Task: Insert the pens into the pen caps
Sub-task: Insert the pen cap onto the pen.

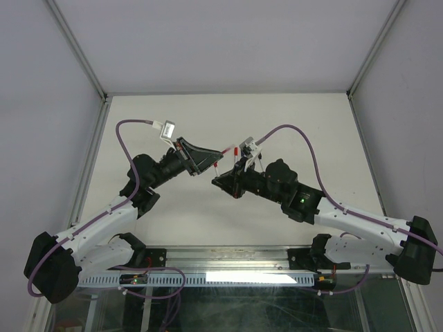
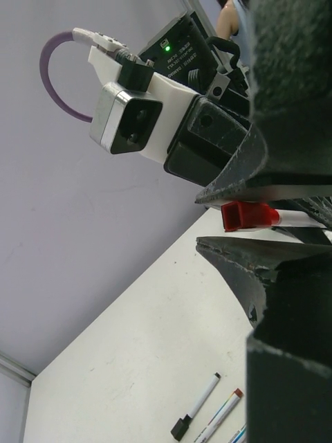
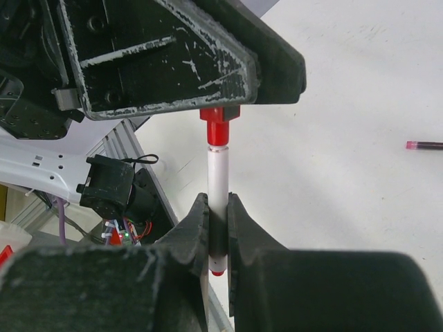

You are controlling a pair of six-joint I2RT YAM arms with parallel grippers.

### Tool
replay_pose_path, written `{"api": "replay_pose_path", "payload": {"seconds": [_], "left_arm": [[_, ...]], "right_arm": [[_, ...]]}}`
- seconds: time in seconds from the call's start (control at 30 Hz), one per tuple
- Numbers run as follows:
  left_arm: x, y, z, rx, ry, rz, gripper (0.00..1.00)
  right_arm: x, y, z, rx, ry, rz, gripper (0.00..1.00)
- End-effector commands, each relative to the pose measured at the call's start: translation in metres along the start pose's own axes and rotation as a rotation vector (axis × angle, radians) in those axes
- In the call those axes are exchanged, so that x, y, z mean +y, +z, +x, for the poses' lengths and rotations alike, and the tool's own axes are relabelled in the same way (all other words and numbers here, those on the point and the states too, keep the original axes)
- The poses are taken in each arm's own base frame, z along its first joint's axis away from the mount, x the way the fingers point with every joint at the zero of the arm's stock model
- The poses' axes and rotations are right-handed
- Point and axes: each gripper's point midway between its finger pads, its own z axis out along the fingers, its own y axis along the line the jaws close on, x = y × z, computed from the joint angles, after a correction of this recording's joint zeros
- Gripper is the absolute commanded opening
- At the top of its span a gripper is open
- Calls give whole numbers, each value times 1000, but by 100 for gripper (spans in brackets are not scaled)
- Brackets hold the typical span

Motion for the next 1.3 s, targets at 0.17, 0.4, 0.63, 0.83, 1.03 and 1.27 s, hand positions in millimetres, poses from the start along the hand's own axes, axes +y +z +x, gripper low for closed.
{"api": "replay_pose_path", "payload": {"seconds": [0.17,0.4,0.63,0.83,1.03,1.27], "left_arm": [[-22,3,-13,-19,43,72,17],[-21,5,-11,9,36,58,0],[-20,3,-13,9,37,33,0],[-23,5,-19,12,44,15,0],[-24,9,-17,41,25,15,0],[-25,12,-9,96,13,25,0]], "right_arm": [[-1,-1,-35,-102,-3,54,0],[-7,2,-48,-134,-42,103,0],[-8,0,-65,-206,-68,114,0],[-6,1,-73,-247,-81,106,0],[-1,0,-78,-275,-83,76,0],[-8,-11,-101,-390,-130,124,0]]}}
